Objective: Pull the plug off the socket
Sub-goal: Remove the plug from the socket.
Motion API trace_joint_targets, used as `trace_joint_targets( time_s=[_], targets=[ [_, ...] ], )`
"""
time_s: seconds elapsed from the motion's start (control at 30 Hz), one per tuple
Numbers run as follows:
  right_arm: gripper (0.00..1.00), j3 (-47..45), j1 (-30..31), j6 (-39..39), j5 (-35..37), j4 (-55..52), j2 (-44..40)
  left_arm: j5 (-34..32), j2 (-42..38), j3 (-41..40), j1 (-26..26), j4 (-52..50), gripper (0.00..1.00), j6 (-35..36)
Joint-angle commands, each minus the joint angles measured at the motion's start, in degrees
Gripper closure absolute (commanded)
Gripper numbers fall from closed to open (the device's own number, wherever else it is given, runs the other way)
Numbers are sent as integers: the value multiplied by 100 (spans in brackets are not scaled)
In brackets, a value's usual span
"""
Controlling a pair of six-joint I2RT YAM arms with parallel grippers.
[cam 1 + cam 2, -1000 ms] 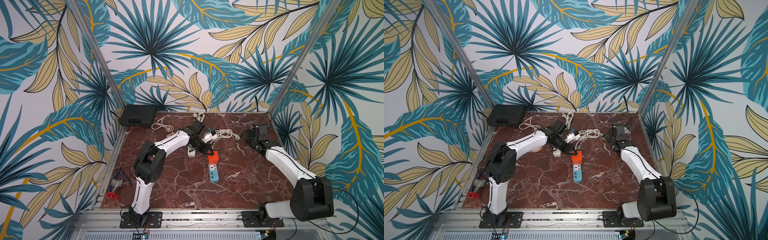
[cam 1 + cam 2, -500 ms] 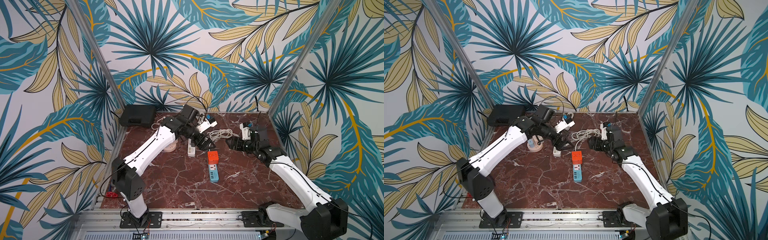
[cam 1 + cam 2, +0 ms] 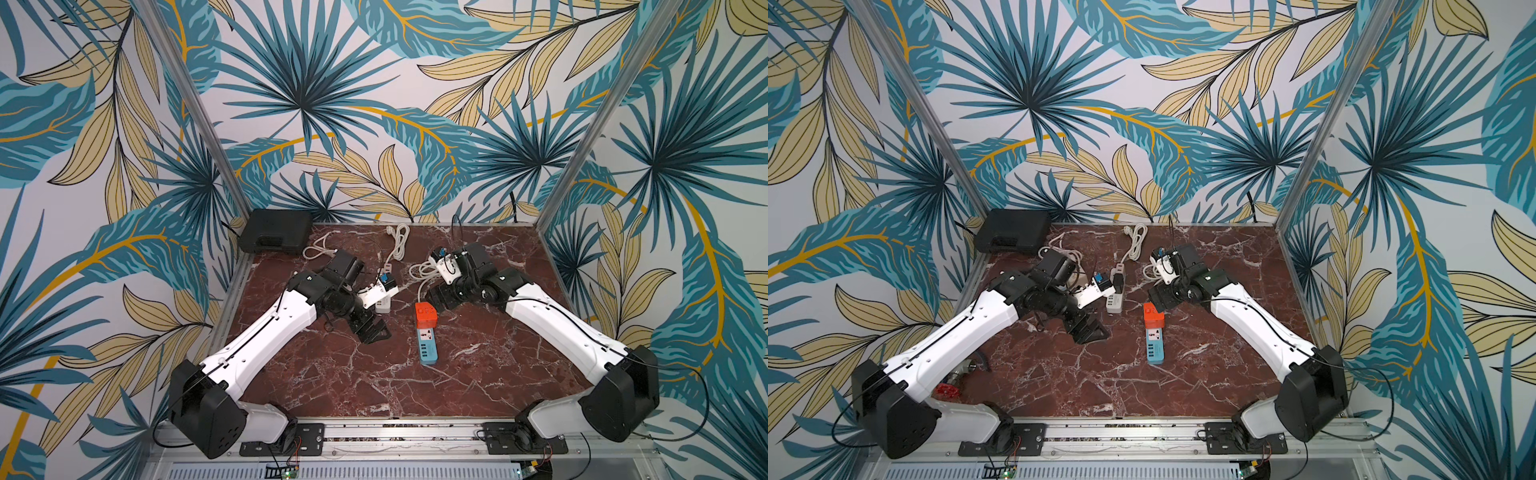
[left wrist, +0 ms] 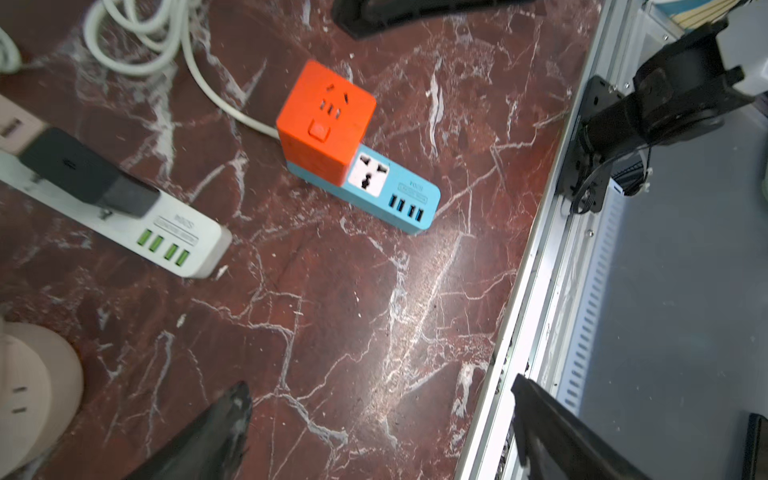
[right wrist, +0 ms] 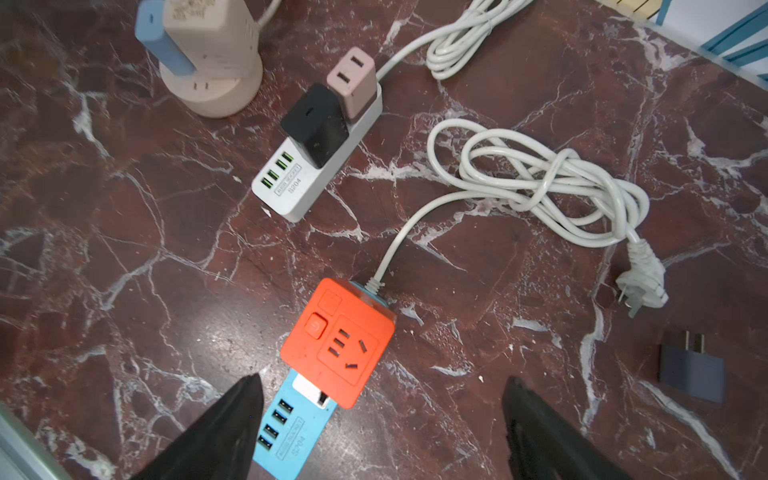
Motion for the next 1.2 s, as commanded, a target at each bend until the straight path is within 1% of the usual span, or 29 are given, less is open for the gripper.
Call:
trace_joint_targets(
  time_s=[0.0,0.07,0.17,0.27,0.37,0.57,0.67,1.0,1.17],
  targets=[
    [8,44,244,-782,472,-591,224,50,-51,-318,39,163,0,31],
    [8,85,278,-960,392,-623,272,253,-31,-423,48,270,0,-59],
    [6,90,286,-1313,69,-662,237,514,-35,-511,48,318,0,-31],
    [4,191,322,-1676,-28,-783,325,386,-56,-578,65,431,0,-113],
    [4,434,334,-1855,-7,-1021,606,388,-109,-715,83,548,0,-151],
    [4,737,370,-1998,-19,-1134,1121,302,-200,-791,151,635,0,-230],
    [4,757,380,-2058,-154,-1045,1207,294,-237,-810,195,681,0,-257],
    [4,807,395,-2217,-21,-885,1658,195,-180,-827,248,780,0,-338],
    [3,841,390,-2268,-109,-778,1798,193,-171,-828,250,780,0,-347]
  ],
)
